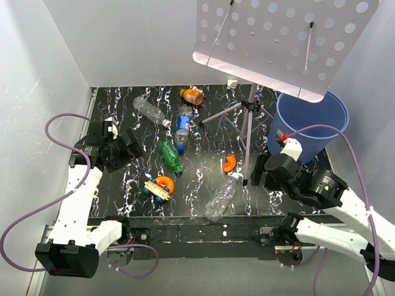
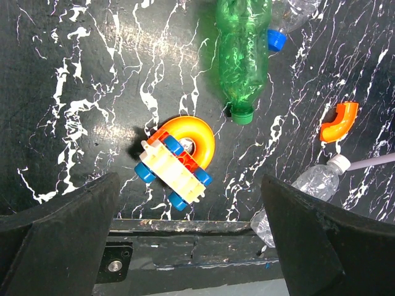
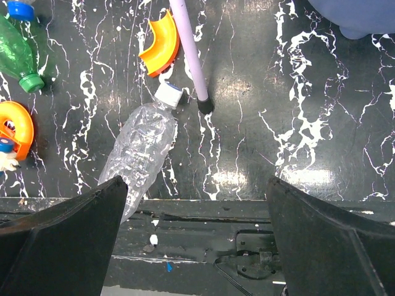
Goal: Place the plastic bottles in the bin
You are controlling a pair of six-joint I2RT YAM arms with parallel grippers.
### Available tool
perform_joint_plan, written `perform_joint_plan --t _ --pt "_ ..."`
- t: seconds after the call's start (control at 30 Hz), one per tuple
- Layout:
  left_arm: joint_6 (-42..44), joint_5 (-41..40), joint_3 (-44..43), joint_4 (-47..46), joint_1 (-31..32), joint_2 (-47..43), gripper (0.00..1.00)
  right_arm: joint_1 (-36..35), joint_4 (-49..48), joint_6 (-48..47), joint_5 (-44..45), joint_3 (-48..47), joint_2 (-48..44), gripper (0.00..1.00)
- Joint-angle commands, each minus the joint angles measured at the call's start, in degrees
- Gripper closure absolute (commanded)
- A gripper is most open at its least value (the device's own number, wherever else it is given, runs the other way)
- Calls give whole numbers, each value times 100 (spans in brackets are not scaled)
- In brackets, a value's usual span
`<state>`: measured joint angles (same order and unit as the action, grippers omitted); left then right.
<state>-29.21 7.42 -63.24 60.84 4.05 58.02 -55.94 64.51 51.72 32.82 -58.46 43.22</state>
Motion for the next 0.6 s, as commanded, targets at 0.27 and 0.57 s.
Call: perform_joint_plan --t 0.27,0.57 --pt "231 233 31 -37 -28 -361 1 -22 18 48 6 -184 -7 0" --pt "276 848 58 -160 -1 -704 1 -57 -359 539 -1039 -88 326 0"
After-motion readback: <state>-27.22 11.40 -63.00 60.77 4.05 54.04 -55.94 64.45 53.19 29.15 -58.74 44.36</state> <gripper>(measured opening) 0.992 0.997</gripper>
